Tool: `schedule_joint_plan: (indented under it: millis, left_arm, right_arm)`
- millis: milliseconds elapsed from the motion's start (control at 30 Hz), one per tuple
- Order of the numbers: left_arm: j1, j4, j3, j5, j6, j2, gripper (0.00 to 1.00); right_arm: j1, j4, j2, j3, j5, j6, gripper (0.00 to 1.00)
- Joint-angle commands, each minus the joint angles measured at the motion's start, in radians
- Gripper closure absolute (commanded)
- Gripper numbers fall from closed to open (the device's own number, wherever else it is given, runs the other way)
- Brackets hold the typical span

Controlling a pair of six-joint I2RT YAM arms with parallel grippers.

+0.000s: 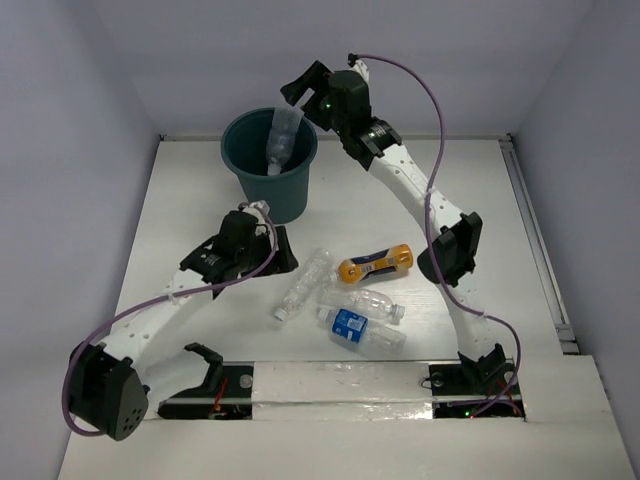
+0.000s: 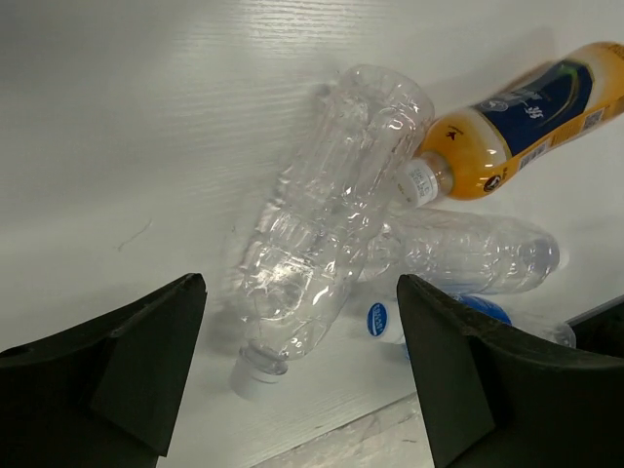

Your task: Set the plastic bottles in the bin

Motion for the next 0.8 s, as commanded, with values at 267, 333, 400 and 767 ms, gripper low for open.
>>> schedule_joint_plan:
  millis: [267, 333, 400, 767]
  left_arm:
    - [-0.04, 0.119, 0.088, 0.162, 0.136, 0.212, 0.22]
    - [-0.051, 0.125, 0.099, 0.173, 0.16, 0.256, 0.22]
    - [-0.051, 0.129, 0.114, 0.173, 0.177, 0.296, 0.21]
    - [-0.069, 0.132, 0.189, 0.129, 0.199, 0.488, 0.23]
  right_arm:
    - [0.015, 0.078, -0.408, -0.345, -0.046, -0.19, 0.51]
    - [0.015, 0.126, -0.54, -0.559, -0.089, -0.199, 0.77]
    - [0.015, 0.174, -0.731, -0.852, -0.159, -0.236, 0.86]
    - [0.035, -0.159, -1.321, -1.572, -0.197, -0.302, 0.47]
